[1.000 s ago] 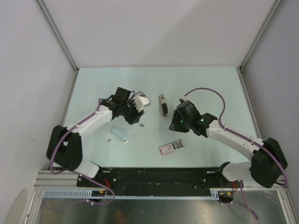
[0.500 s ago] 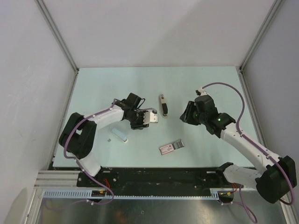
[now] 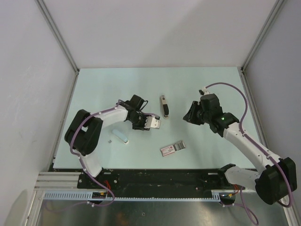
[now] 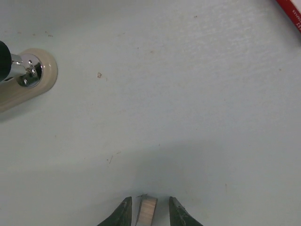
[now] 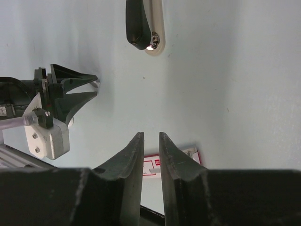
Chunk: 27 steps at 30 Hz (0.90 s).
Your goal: Unload the staples from the stapler
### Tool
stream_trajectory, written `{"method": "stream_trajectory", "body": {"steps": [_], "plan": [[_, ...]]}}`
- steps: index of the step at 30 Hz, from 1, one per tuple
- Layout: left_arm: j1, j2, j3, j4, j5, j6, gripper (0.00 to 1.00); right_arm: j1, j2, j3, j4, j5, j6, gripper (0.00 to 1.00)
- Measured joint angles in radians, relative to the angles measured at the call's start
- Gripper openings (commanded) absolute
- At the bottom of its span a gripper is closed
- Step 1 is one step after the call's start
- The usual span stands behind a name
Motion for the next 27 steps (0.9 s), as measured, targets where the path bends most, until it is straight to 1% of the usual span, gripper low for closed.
{"method": "stream_trajectory", "body": {"steps": [4,8,15,22,27], "plan": [[-0.002,0.010,0.010,0.001,-0.002,0.018,0.32,-0.013,0.008,0.000,0.003,-0.024,-0.007,0.19],[-0.008,0.012,0.011,0.003,-0.010,0.027,0.23,-0.025,0.010,0.000,0.004,-0.044,-0.015,0.17],[-0.022,0.013,0.011,0.004,-0.038,0.036,0.10,-0.043,0.012,0.000,0.004,-0.069,-0.021,0.15],[-0.029,0.013,0.015,-0.002,-0.058,0.029,0.04,-0.055,0.012,0.000,0.004,-0.083,-0.022,0.12],[-0.031,0.020,0.045,-0.029,-0.070,-0.037,0.01,-0.060,0.012,0.000,0.006,-0.092,-0.022,0.13]]}}
